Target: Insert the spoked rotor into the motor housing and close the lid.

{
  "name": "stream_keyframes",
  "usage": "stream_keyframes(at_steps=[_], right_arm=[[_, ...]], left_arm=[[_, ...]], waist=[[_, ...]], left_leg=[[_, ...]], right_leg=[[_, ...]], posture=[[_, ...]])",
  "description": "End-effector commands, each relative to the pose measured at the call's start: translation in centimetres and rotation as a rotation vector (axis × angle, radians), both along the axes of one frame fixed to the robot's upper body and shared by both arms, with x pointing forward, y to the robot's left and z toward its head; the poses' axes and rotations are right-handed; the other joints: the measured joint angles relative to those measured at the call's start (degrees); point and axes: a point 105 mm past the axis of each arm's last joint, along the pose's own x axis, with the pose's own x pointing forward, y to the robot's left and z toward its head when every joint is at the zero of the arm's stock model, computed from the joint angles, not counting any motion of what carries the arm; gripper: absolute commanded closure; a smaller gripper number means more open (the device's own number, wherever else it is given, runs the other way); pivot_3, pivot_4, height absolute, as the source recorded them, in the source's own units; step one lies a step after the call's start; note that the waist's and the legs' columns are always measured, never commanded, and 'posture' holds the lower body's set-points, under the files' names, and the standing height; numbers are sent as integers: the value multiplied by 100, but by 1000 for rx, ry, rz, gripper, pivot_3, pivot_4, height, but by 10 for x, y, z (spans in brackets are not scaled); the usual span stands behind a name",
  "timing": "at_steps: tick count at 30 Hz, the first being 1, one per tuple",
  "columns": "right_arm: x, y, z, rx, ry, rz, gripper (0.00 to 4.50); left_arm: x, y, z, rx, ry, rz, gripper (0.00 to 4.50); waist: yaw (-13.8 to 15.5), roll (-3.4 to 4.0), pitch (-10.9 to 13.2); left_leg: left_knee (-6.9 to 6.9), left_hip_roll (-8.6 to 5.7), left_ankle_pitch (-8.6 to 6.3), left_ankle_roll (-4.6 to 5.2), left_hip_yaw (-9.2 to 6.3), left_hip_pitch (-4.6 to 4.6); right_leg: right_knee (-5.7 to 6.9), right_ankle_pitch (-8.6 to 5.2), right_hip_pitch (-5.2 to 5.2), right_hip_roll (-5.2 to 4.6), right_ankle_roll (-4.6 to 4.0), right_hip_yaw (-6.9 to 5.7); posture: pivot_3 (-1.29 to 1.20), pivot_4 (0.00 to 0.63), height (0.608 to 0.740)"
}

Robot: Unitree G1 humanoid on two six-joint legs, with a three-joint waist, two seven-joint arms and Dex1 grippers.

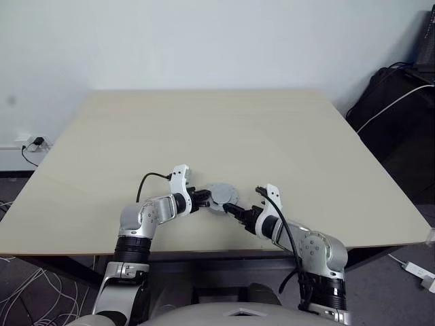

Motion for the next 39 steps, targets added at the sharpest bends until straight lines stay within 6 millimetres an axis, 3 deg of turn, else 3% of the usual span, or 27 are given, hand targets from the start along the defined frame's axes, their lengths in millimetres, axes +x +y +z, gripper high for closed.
stream_keyframes(at_steps=[1,11,16,21,30,33,39], right_arm=[[13,14,8,83,-13,-11,26],[26,30,17,285,26,-58,26],[24,45,31,408,24,-14,26],[23,51,29,439,74,-14,26],[15,67,34,501,102,49,26],[15,65,35,509,102,44,622],[12,63,33,517,109,32,2478]], left_arm=[[-4,-8,-1,-2,13,-37,4500],[-4,-8,-1,-1,10,-33,4500],[-4,-8,-1,-3,9,-34,4500],[-4,-7,-2,0,10,-32,4500],[-3,-5,-2,4,9,-25,4500],[-4,-5,-3,4,11,-25,4500],[-4,-6,-4,4,14,-27,4500]], waist=[[-8,0,0],[-26,4,3],[-28,12,9],[-54,12,8],[-102,10,10],[-130,9,11],[-152,9,11]], left_leg=[[0,0,0,1,0,0],[0,1,0,1,-2,3],[-3,-3,-3,6,-2,-5],[0,-11,4,22,0,-52],[0,-7,14,41,0,-53],[0,-3,14,41,0,-53],[0,7,15,41,0,-52]], right_leg=[[0,0,1,0,0,0],[1,1,1,0,3,0],[0,-4,-5,-1,7,1],[6,11,-55,3,-16,8],[6,4,-55,17,-5,14],[6,3,-55,27,-4,21],[7,4,-53,49,-4,37]], posture=[[0,0,740],[0,0,740],[0,0,740],[0,0,740],[0,0,740],[0,0,740],[0,0,740]])
